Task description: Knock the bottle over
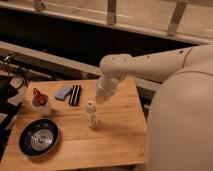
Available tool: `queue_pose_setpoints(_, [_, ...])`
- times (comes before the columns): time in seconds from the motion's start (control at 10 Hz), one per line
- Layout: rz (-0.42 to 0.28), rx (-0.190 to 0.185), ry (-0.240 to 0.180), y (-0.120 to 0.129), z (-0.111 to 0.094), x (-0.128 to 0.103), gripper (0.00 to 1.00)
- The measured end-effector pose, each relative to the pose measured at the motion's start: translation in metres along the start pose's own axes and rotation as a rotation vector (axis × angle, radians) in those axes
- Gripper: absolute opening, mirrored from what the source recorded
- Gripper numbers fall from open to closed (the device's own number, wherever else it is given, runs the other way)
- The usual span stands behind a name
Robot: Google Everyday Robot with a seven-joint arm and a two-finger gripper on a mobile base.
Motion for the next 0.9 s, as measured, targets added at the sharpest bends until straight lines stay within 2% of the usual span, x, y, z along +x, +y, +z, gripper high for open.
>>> queue_pose_setpoints(0.4, [-0.048, 0.014, 0.010, 0.030, 0.007, 0.006, 0.00])
queue_pose_setpoints(0.6, [-0.069, 0.023, 0.016, 0.042, 0.007, 0.018, 0.00])
queue_pose_setpoints(0.9, [-0.097, 0.032, 0.019, 0.057, 0.008, 0.017, 0.00])
